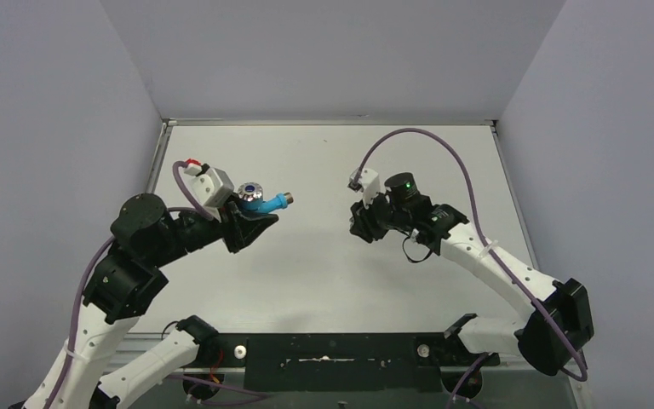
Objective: Install the water faucets
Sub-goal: Pick up the adaptor at the center of the board.
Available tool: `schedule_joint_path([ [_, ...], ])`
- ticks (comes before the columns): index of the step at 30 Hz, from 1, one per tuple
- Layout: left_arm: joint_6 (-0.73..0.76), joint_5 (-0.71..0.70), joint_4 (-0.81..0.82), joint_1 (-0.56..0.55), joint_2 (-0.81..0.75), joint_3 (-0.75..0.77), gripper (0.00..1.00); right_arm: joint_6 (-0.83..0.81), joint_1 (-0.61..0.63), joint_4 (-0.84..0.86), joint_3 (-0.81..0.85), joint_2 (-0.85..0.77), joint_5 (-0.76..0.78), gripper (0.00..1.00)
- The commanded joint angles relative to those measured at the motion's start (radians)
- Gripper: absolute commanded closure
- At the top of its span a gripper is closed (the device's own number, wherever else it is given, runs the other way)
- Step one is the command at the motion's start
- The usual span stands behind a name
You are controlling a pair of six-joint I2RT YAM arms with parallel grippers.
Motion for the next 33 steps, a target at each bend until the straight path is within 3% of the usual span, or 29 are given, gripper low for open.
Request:
schedule_joint_path([
  [1,-0.107,0.043,0.144,0.001,0.055,-0.023,1.0,0.233,-0.027,0.094,0.009,-0.044,0.092,1.0],
  [6,-0.171,0.042,0.195,0.001,0.089,-0.039,1.0,0.26,-0.06,0.154,-0.046,-0.125,0.212,1.0],
  [11,-0.225,0.035,0.223,0.002,0.125,-0.04,1.0,0.3,-0.161,-0.043,0.078,-0.103,0.203,1.0],
  [13,-0.245,0.036,0.234,0.001,0.138,-0.042,1.0,0.284,-0.18,-0.033,0.106,-0.12,0.149,1.0],
  [21,-0.284,0.157,0.313,0.001,0.163,-0.034,1.0,0.229,-0.179,0.203,0.129,-0.241,-0.046,1.0],
  [29,-0.284,0.273,0.374,0.001,0.126,-0.041,1.0,0.062,-0.128,0.783,-0.109,-0.443,-0.241,1.0],
  [33,-0.286,0.363,0.44,0.0,0.106,-0.049,1.0,-0.078,-0.056,0.823,-0.108,-0.468,-0.368,1.0],
])
